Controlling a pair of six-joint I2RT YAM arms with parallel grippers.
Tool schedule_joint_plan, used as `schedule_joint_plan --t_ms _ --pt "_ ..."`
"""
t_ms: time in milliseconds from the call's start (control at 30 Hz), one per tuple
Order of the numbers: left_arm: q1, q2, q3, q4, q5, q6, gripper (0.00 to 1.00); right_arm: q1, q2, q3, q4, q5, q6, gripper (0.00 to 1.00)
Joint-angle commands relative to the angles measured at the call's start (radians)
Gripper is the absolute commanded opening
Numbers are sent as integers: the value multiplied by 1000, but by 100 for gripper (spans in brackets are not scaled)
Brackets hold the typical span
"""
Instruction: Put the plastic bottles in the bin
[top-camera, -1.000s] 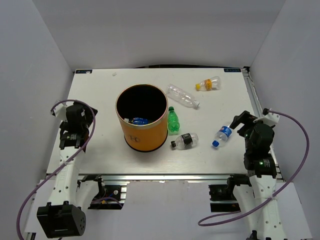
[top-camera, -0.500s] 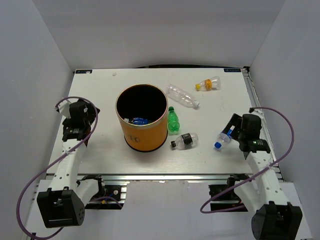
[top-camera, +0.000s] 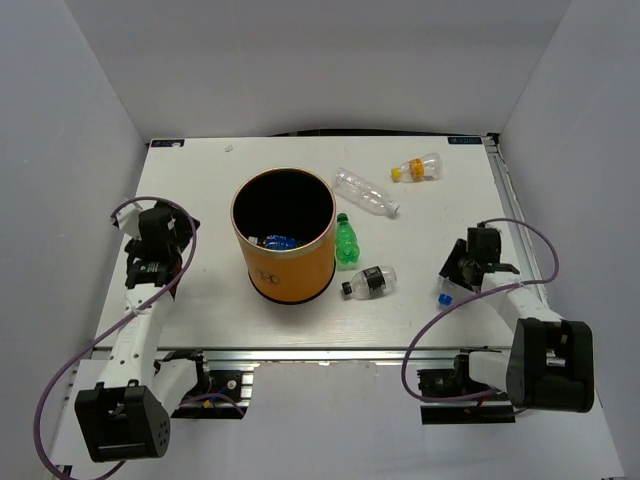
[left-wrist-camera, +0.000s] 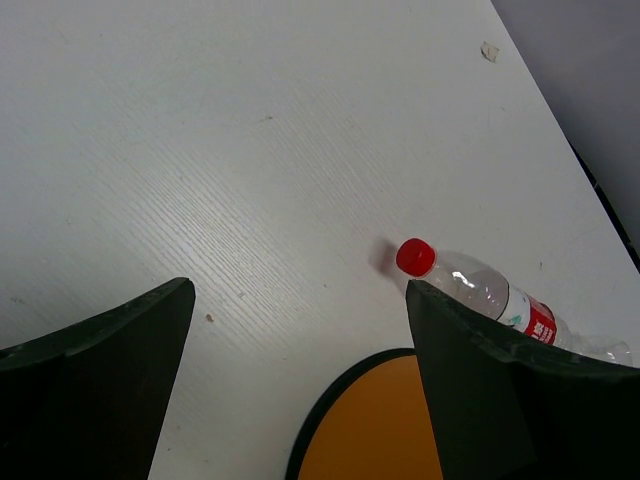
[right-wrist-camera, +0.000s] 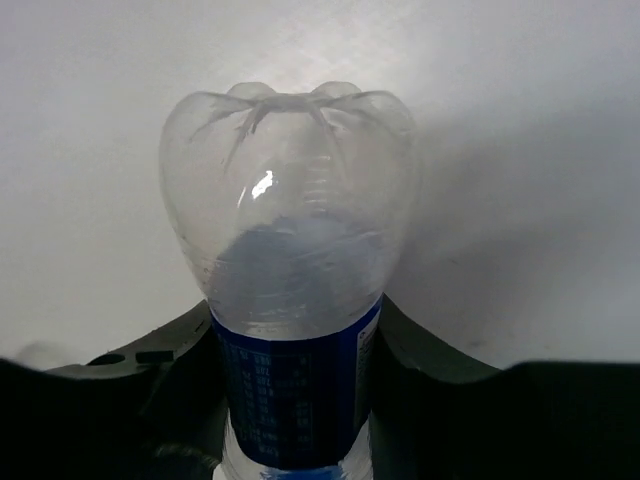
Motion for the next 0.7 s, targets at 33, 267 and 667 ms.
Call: schedule_joint_plan --t_ms 33,267,667 --pt "5 -33 -9 24 -6 11 98 63 -114 185 149 -232 -80 38" --pt "6 -11 -22 79 40 36 98 395 -170 516 363 -578 -306 43" --pt "5 95 14 176 197 140 98 870 402 1134 69 -565 -573 81"
